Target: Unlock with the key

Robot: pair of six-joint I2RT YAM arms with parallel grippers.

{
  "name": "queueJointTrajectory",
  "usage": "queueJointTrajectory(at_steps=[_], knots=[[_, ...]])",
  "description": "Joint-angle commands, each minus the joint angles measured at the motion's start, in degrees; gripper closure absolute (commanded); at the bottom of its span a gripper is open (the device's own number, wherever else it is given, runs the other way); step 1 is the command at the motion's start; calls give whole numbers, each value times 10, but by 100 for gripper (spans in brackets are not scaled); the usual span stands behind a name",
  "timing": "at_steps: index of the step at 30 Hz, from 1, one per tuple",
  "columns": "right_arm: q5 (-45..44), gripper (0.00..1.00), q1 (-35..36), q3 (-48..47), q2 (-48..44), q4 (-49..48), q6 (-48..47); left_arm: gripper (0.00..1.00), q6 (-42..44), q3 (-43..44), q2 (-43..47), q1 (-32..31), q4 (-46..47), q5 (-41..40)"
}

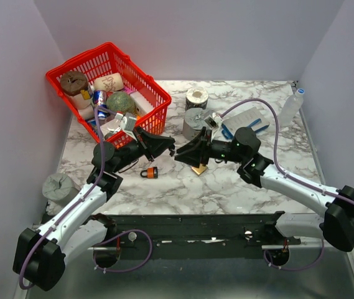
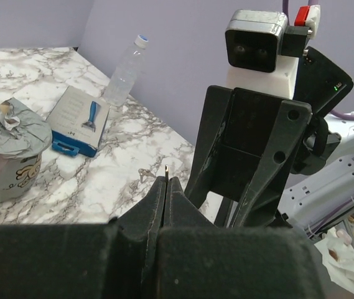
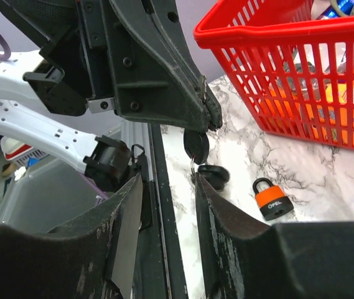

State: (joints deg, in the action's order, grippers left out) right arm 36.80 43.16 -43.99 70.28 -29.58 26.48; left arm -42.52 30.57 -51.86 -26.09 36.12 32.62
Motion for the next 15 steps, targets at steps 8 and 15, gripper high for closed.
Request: queueJointTrajectory(at_steps=[8, 15], knots=[[-36, 53, -4, -7, -12, -25, -2, 100, -3, -6, 1, 2, 50, 33], [-43, 55, -4, -14, 1, -32, -6, 100, -4, -8, 2, 2, 55, 38]])
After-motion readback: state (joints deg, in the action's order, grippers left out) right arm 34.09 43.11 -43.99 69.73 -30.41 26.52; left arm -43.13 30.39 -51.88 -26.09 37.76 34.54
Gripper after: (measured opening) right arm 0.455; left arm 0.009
